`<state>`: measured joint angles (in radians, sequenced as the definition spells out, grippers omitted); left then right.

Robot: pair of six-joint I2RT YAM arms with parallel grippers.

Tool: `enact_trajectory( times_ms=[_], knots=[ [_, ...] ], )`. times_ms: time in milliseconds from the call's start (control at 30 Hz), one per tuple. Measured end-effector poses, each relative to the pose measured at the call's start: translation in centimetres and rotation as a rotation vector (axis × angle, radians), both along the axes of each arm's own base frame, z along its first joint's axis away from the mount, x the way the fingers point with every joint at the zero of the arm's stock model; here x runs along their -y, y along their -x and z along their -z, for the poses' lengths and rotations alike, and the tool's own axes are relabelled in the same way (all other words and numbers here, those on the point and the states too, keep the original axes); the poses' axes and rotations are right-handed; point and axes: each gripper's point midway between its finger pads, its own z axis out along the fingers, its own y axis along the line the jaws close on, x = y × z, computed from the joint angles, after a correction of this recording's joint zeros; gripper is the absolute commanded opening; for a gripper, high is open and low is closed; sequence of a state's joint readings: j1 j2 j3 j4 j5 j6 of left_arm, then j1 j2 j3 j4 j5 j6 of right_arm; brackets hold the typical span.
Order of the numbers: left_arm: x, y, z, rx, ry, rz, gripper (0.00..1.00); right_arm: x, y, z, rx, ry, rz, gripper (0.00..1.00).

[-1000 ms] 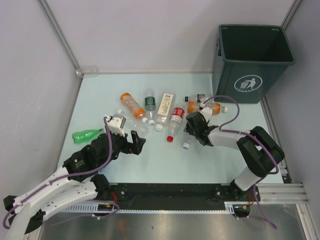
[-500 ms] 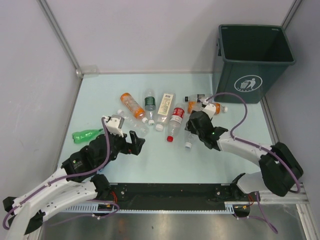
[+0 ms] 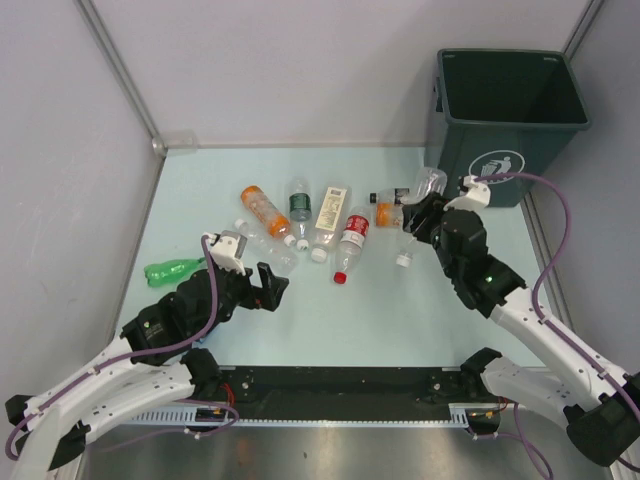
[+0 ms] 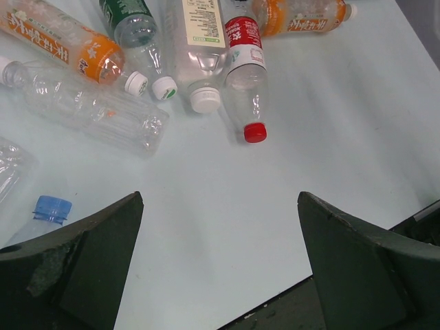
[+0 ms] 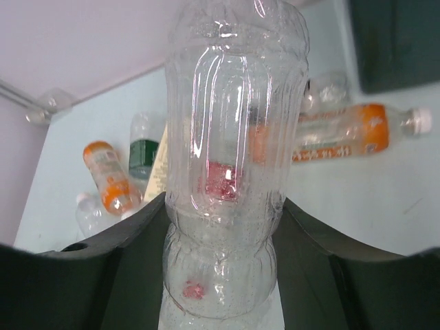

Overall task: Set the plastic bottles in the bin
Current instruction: Pick up the plastic bottle at the center of the board, then place the plastic bottle in the trash bin.

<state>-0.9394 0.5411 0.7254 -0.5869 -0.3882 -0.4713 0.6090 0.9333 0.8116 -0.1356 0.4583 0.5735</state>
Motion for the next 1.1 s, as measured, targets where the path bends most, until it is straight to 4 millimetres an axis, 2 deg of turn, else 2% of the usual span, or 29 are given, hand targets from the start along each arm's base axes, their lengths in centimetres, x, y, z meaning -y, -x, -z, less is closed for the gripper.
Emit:
enact_trajectory(
  times_ms=[233,500,633,833,933,1100],
  knots=[
    [0.0,0.0,0.2,-0.004,-0.007,-0.001,1.00,3.5,-1.4,-8.7,0.154,0.007,0.073,0.24],
    [0.1,-0.1,0.5,-0.012,-0.018,-0.001,1.00,6.9,-1.7,-14.3,0.265,0.025,0.160,0.24],
    [0.2,-0.1,0.6,-0.016,-0.023,-0.001,1.00,9.2,-2.8,-17.4,0.322,0.014,0.238,0.24],
    [0.0,0.0,0.2,-0.006,-0.009,-0.002,1.00,12.4,-6.4,-22.9,0.412,-0.007,0.346,0.25],
    [0.0,0.0,0.2,-0.005,-0.008,-0.002,1.00,14.2,-8.5,-24.5,0.426,-0.022,0.405,0.26],
    [0.0,0.0,0.2,-0.005,-0.008,-0.001,1.00,15.8,-12.4,-26.1,0.429,-0.023,0.466,0.28]
  ],
)
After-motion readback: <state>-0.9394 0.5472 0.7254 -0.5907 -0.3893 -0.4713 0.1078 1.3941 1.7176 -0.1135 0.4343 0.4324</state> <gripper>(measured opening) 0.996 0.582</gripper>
